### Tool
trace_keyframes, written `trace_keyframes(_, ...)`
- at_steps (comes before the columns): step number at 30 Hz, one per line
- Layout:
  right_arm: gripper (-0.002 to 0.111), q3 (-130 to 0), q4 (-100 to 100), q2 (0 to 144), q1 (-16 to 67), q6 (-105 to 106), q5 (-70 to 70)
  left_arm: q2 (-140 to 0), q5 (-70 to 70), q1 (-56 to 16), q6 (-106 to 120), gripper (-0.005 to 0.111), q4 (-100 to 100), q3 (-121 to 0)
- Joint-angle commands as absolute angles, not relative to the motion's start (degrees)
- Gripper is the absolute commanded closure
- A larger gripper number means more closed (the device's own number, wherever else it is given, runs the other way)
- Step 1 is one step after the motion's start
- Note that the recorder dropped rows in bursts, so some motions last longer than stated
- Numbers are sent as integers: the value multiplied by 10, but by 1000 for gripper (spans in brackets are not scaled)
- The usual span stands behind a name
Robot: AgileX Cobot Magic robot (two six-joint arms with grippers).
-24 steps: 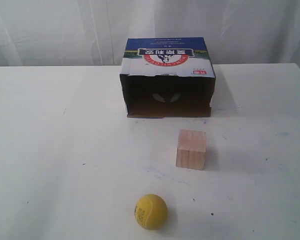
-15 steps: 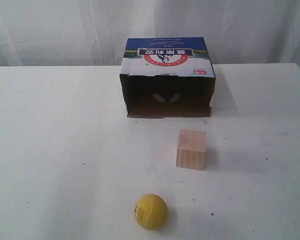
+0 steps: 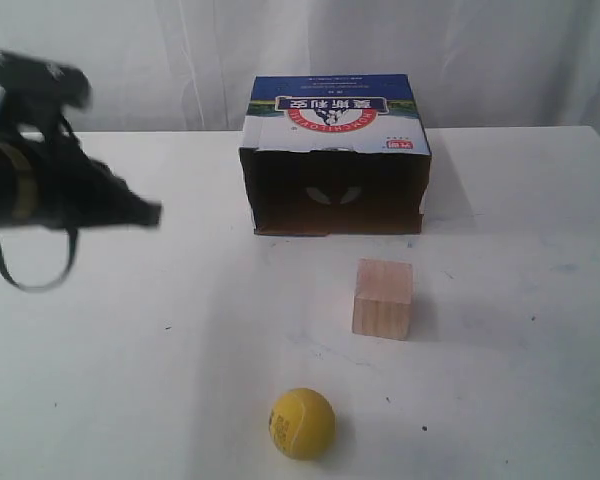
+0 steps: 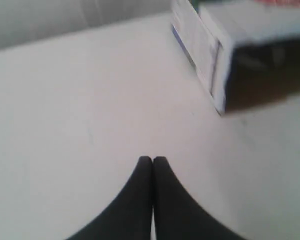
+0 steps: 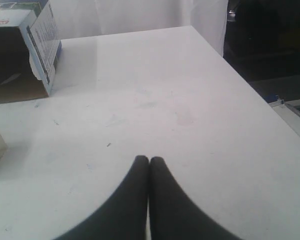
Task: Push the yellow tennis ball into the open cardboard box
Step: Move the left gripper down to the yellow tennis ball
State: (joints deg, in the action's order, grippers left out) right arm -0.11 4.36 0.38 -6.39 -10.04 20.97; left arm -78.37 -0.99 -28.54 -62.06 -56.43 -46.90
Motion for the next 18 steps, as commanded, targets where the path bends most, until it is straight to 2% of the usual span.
trace_keyframes(1,108,0,45,0,-69,-104,203,-804,0,-386,-631,107,-557,-405)
trace_keyframes(6,108,0,45,0,-69,-104,203,-799,97,-474,-625,107,-373,-384)
trace_keyframes(14,108,0,45,0,-69,-104,203,-754,335,-494,-27,107,46,-466)
trace_keyframes(18,108,0,45,0,-69,-104,203,-754,348,-494,212,107,183,-493)
